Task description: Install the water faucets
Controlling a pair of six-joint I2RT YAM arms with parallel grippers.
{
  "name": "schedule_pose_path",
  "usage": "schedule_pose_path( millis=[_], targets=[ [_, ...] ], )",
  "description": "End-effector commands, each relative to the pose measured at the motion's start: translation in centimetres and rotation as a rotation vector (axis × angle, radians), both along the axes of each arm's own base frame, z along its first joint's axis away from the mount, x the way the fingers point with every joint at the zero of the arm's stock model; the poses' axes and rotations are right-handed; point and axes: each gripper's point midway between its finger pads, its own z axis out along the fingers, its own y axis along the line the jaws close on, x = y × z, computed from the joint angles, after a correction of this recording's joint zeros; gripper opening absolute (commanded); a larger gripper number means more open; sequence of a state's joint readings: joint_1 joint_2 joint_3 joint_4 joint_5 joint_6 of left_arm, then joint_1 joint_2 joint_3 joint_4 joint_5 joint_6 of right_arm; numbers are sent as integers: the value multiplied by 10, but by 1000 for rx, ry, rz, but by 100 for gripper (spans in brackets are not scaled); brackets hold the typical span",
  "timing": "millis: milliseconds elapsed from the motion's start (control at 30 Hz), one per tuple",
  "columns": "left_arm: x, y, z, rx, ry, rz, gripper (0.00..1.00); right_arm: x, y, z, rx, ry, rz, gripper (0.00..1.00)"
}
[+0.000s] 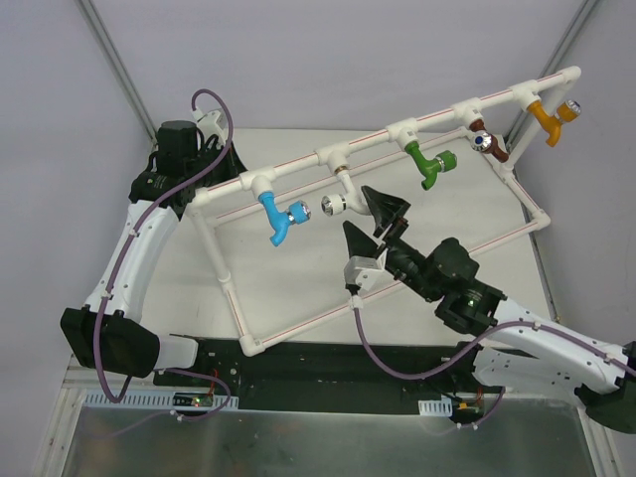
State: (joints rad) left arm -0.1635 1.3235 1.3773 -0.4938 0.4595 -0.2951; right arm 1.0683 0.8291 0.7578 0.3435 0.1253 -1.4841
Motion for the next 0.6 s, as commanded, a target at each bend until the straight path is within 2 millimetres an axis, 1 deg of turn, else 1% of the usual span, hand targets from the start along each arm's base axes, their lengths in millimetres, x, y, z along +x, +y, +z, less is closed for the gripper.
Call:
schedule_pose_path(
  millis=[0, 67, 133, 267, 333, 433, 567],
  targets=[
    [-15, 0, -56, 66, 172, -7, 0, -2, 10, 38, 48, -91, 30, 95],
    [-15, 0, -56, 68, 171, -5, 0, 1, 16, 36, 38, -89, 28, 93],
    [-15, 1, -56, 72, 169, -2, 0, 4, 19, 38, 41, -93, 21, 91],
    [-15, 0, -55, 69, 167, -6, 0, 12, 26, 33, 32, -85, 3, 82],
    [-15, 0, -54, 70, 165, -5, 0, 15, 28, 30, 30, -84, -8, 76],
    [-16, 0, -54, 69, 165, -6, 0, 19, 30, 26, 38, -77, -20, 63],
    [-16, 1, -53, 68, 161, -4, 0, 23, 31, 22, 52, -70, -43, 49]
  ],
)
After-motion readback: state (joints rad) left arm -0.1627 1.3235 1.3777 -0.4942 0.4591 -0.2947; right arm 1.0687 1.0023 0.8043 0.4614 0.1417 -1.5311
